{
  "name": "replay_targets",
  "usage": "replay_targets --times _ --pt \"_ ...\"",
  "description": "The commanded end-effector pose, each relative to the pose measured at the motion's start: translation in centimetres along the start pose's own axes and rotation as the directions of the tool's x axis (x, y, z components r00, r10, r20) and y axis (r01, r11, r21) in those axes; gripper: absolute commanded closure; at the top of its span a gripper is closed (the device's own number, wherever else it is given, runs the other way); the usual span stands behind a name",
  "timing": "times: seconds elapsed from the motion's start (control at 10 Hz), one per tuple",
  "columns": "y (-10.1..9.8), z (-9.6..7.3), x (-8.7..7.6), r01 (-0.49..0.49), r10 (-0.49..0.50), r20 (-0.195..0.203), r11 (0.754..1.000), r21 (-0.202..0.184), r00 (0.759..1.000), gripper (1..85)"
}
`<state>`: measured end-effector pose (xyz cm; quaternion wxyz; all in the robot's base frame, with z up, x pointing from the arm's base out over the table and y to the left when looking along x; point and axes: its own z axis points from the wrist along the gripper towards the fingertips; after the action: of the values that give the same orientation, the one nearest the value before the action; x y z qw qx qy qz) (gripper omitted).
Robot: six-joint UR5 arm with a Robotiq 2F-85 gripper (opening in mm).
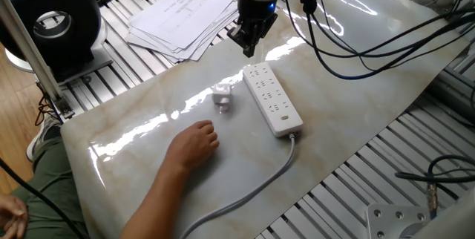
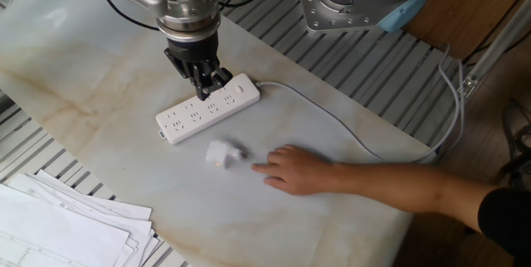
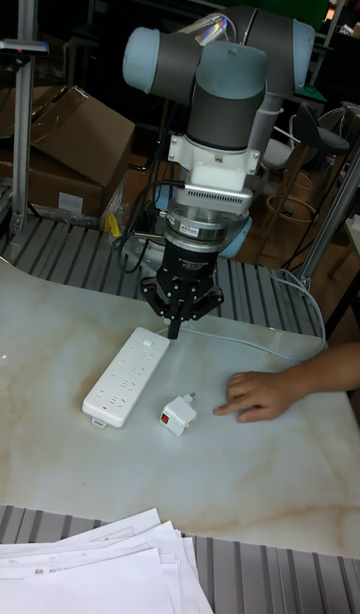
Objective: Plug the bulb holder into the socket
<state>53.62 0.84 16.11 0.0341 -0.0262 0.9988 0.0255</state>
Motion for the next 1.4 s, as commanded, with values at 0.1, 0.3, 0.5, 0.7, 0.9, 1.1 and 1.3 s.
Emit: replay_targets --times 0.1,0.3,0.5,0.7,0.9,1.1,1.3 --pt "0.2 0.0 0.1 0.007 -0.007 0.005 1.0 -0.018 1.0 84.3" --pt "0.5 -0.3 -0.3 0.001 0.0 0.022 0.999 -0.045 1.0 84.3" --pt "0.5 -0.4 -0.4 -0.008 0.009 0.023 0.999 -0.044 1.0 84.3" --pt "0.7 -0.4 -0.6 -0.012 0.013 0.03 0.998 -0.054 0.999 84.3" --pt "0.1 -0.4 -0.8 0.001 0.0 0.041 1.0 -0.027 0.999 84.3" --pt "0.0 -0.4 -1.4 -0.008 0.01 0.061 1.0 -0.025 0.998 84.3" --pt "-1.0 -0.4 -0.6 0.0 -0.001 0.033 1.0 0.014 0.999 84.3"
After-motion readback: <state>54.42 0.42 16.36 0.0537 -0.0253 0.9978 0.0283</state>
